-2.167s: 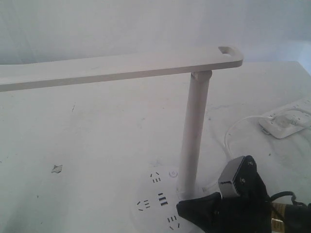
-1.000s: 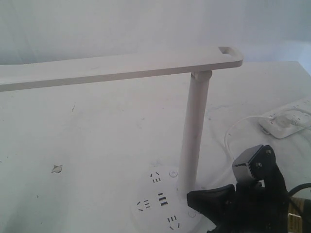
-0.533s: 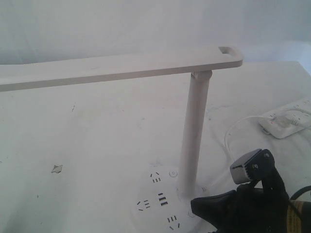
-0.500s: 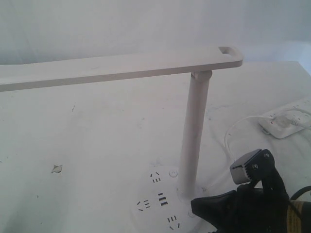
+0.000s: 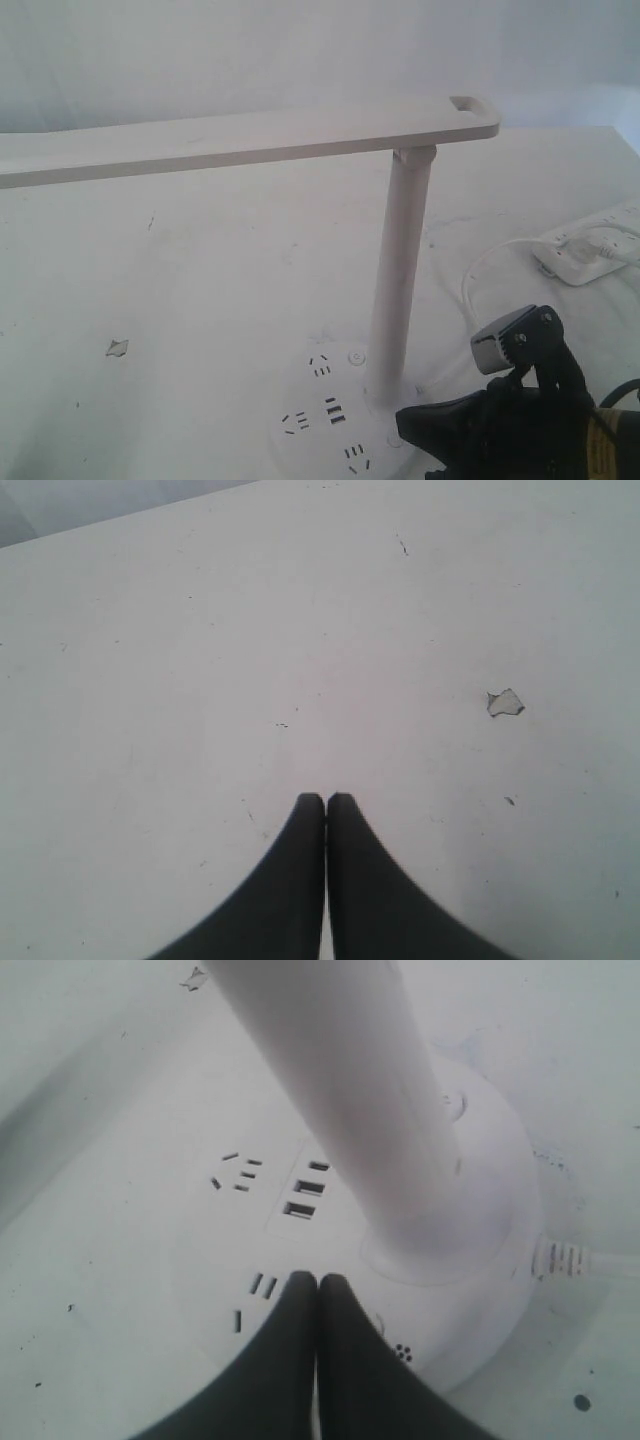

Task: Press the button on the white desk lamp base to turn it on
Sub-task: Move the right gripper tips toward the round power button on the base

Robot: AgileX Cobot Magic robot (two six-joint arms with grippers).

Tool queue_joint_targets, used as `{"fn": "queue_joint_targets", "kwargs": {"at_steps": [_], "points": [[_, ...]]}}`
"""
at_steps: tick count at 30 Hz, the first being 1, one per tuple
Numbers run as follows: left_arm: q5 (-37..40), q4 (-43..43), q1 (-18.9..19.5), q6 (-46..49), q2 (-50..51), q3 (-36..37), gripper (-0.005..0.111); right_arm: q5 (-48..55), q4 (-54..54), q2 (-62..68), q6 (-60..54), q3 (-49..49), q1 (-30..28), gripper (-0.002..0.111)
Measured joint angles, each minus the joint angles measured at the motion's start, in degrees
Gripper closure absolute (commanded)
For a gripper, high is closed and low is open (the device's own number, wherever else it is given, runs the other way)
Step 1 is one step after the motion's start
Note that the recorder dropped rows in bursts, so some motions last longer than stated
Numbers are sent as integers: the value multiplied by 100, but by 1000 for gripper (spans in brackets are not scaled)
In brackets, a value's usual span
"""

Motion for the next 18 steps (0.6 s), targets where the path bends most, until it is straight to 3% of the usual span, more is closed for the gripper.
{"fn": "queue_joint_targets", "kwargs": {"at_steps": [18], "points": [[0, 0, 0, 0, 0, 0, 107, 40, -113, 236, 179, -34, 0, 108]]}}
